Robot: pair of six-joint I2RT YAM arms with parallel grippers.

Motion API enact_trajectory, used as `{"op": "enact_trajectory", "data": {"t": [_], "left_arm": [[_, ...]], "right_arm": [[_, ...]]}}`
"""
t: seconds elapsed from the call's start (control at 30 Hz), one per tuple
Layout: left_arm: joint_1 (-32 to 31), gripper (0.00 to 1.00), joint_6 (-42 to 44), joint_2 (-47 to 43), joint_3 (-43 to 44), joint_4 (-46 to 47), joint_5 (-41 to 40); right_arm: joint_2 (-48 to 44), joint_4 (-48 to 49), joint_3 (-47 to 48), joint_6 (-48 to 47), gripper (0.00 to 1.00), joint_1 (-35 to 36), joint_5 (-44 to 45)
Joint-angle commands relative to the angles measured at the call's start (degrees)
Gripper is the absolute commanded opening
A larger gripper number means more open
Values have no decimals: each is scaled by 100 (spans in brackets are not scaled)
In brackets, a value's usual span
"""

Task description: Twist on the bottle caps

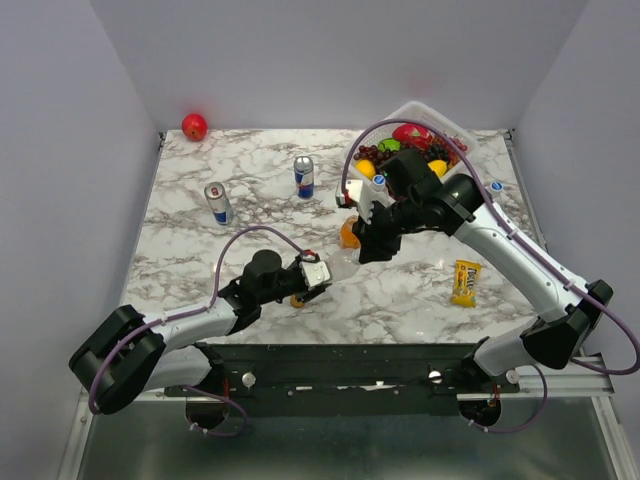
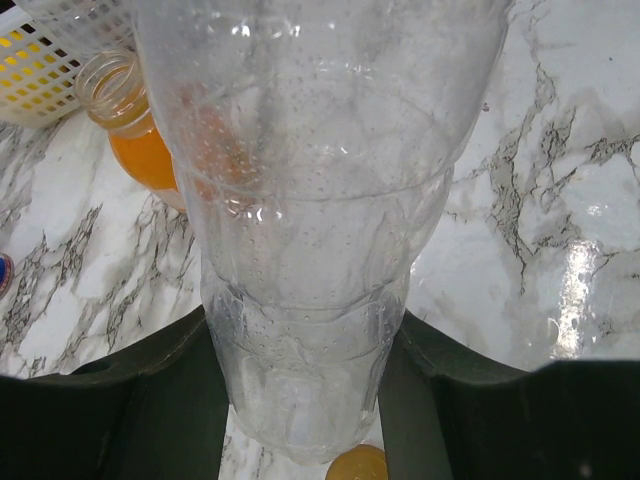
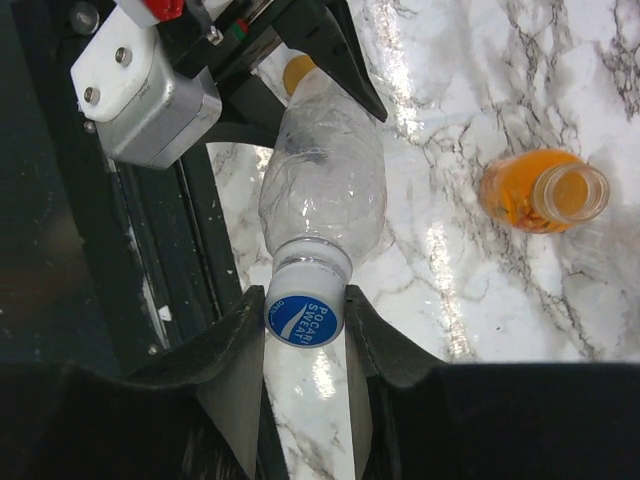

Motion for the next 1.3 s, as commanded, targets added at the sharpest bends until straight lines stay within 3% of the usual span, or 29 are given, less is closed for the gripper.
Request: {"op": "enact_trajectory", "data": {"t": [0.0,0.17,0.6,0.87,1.27], "left_arm": [[-136,0,-53,-220,300,1712,-74],[-145,0,-342,-168,361,1501,-4],[-233,0,-624,-53,247,1273,234],[-233,0,-791,-9,221,938,155],[-233,0,-1107,61,247,701,146]], "right_arm": [[281,-389,-194,694,31,39,-102],[307,-266,-194,1055,30,39,355],[456,-248,60,1064,30,39,470],[527,-257,315,959,41,39,531],[640,-300,552,932,45,30,575]]}}
